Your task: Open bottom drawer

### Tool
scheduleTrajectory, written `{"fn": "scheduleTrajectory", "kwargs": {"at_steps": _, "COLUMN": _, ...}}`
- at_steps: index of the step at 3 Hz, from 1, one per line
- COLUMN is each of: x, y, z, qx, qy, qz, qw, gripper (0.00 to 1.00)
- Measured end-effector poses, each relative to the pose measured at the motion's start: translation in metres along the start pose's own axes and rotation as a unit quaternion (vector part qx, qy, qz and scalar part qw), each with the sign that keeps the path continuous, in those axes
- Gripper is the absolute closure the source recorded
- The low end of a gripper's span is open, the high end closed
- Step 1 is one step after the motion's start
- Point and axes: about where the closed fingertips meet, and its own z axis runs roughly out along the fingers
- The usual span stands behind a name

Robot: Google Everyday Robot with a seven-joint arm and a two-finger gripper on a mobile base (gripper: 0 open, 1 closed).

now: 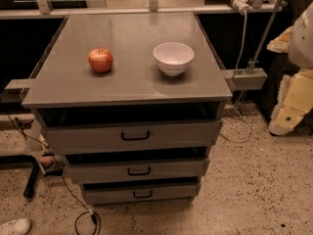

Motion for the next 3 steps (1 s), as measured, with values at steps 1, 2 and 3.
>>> {"fn": "scheduleTrajectory", "kwargs": {"at_steps": 1, "x": 0.0, "y": 0.0, "z": 0.0, "qx": 0.0, "qy": 0.0, "qz": 0.0, "qw": 1.0, "gripper": 0.0}}
{"fn": "scheduleTrajectory", "kwargs": {"at_steps": 2, "x": 0.001, "y": 0.009, "z": 0.006, "qx": -0.002, "qy": 0.001, "qz": 0.003, "qw": 1.0, "gripper": 0.0}}
{"fn": "scheduleTrajectory", "kwargs": {"at_steps": 3, "x": -0.002, "y": 0.04, "z": 0.038, "qx": -0.021, "qy": -0.005, "qz": 0.025, "qw": 0.9995, "gripper": 0.0}}
